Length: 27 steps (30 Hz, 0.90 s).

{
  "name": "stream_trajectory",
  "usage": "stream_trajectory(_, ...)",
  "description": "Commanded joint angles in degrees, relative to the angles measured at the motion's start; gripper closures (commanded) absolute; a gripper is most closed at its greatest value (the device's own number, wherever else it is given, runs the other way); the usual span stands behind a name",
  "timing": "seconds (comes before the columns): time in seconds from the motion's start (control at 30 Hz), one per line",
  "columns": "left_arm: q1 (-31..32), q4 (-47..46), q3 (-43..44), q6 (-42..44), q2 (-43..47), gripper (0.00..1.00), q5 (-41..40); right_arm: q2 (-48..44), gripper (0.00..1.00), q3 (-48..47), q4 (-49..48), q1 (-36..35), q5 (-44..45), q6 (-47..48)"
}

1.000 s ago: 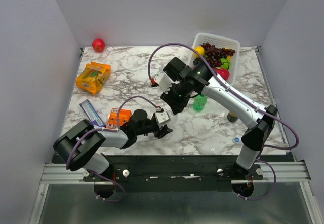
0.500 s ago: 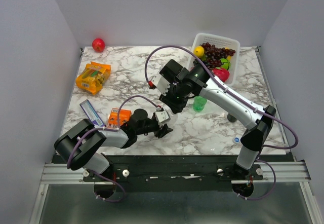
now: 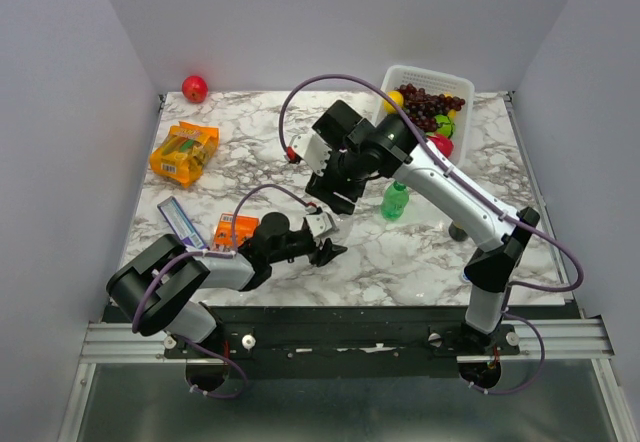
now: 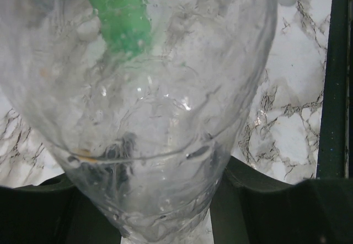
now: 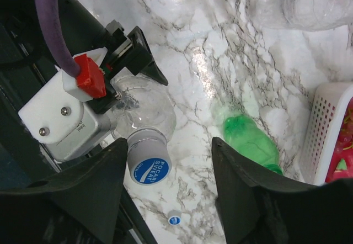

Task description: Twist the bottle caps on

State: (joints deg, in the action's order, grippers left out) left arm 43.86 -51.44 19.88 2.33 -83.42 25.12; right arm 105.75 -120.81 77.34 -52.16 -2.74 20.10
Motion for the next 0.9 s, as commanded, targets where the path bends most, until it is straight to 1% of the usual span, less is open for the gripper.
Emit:
stream_trajectory(0.0,0.09,-2.88,0.51,0.49,-0.52,1.00,2.65,-1.25,0.28,-1.62,9.58,0.30,-4.63,3.81)
stream_trajectory(0.1,-0.52,-2.96,-0.19,0.92,0.01,1.00,6.59,-3.79,0.26,-2.06,9.50,1.36,-7.88,8.10)
stream_trajectory(0.13,-1.22,-2.88,-0.37,1.19,0.62,1.00,8.17,-6.41,0.26,-2.23,7.75,2.06,-11.37,9.25)
stream_trajectory(0.2,-1.93,-2.44,-0.89,2.06,1.06,1.00,13.27,-9.85,0.27,-0.66,5.03,4.87,-16.57,14.51)
stream_trajectory(0.23,-2.19,-1.74,-0.89,2.76,1.76,1.00,15.02,-12.65,0.27,2.05,0.75,5.49,-20.33,17.40)
stream_trajectory(0.27,-2.54,0.79,-0.55,3.55,2.03,1.00,17.39,-18.16,0.27,9.12,-2.08,5.58,-20.98,24.31)
stream_trajectory(0.33,-2.72,2.57,-0.37,5.32,2.55,1.00,19.08,-23.73,0.27,16.37,-6.65,5.49,-23.61,32.68)
stream_trajectory(0.37,-2.81,3.44,-0.28,5.75,2.64,1.00,19.69,-27.41,0.26,19.10,-7.46,5.49,-23.71,39.95)
stream_trajectory(0.4,-2.81,4.06,-0.11,7.15,2.65,1.00,20.66,-28.49,0.26,23.65,-7.82,5.32,-23.89,42.89)
stream_trajectory(0.47,-2.81,5.64,0.42,8.48,2.65,1.00,21.02,-29.11,0.26,25.45,-6.25,5.05,-23.54,48.68)
stream_trajectory(0.5,-2.81,6.26,0.60,9.18,2.65,1.00,21.19,-28.42,0.26,25.10,-5.11,5.05,-23.62,49.76)
stream_trajectory(0.63,-2.90,11.00,2.88,14.44,1.86,1.00,21.63,-26.04,0.27,22.65,-2.11,4.97,-26.42,51.27)
stream_trajectory(0.73,-3.16,13.20,4.55,16.04,1.42,1.00,22.25,-24.20,0.29,21.68,0.08,4.70,-27.75,53.72)
stream_trajectory(0.87,-3.43,16.80,7.01,18.23,1.06,1.00,23.04,-22.35,0.35,21.06,2.55,4.35,-28.54,57.94)
